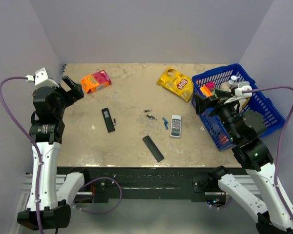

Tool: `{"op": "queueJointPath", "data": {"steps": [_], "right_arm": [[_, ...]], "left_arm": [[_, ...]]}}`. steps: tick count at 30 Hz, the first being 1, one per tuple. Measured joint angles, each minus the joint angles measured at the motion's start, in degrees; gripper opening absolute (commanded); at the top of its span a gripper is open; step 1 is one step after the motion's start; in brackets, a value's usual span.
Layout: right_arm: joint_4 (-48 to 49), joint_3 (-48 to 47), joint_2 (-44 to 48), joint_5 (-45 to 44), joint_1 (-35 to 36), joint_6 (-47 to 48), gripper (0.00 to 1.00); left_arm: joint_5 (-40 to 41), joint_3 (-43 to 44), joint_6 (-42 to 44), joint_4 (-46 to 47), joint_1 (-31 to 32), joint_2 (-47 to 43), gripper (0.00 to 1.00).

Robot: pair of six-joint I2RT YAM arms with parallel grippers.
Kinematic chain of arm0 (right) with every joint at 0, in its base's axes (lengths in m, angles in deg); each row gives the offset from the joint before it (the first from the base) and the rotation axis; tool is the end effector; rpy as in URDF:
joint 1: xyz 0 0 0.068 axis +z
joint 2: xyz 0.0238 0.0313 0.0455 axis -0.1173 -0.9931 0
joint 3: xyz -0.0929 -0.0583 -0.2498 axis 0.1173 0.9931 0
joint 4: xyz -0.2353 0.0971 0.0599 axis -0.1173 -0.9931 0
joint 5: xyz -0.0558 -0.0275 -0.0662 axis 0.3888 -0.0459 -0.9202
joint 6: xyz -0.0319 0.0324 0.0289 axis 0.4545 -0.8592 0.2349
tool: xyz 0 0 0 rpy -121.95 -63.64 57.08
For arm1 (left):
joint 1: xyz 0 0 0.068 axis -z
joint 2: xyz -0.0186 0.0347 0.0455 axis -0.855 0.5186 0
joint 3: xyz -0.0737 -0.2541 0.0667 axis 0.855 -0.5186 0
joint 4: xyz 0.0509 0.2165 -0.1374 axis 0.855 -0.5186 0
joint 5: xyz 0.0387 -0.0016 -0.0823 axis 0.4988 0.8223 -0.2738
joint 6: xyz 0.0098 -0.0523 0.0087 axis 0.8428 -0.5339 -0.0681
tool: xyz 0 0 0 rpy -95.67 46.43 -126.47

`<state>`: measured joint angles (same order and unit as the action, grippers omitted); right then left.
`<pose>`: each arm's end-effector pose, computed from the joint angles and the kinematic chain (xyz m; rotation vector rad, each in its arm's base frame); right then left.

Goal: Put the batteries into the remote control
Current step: Pick up the remote control from the center of the board.

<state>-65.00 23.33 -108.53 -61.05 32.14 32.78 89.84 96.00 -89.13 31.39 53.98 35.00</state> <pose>0.1167 0.0501 0.4282 -0.0998 1.4720 0.3849 0.1774 0.0172 0.4075 -0.5367 1.7294 -0.2099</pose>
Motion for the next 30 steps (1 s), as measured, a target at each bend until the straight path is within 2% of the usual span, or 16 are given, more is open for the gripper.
{"op": "queueJointPath", "data": {"steps": [8, 15, 23, 30], "right_arm": [[-1.46, -1.01, -1.14, 1.70, 0.00, 0.02, 0.98], [-3.23, -1.81, -4.31, 4.28, 0.04, 0.02, 0.98], [-5.27, -2.56, -7.04, 5.97, 0.04, -0.85, 0.98], [-7.15, -5.40, -11.80, 8.22, 0.04, -2.12, 0.98]], "left_arm": [[-2.12, -1.97, -0.83, 2.32, 0.00, 1.14, 1.00], [-6.82, -3.54, -1.42, 1.88, 0.00, 9.25, 1.00], [-12.44, -7.61, -1.88, 1.11, -1.31, 13.38, 1.00], [-11.56, -8.00, -2.89, -1.07, -2.21, 21.92, 1.00]]}}
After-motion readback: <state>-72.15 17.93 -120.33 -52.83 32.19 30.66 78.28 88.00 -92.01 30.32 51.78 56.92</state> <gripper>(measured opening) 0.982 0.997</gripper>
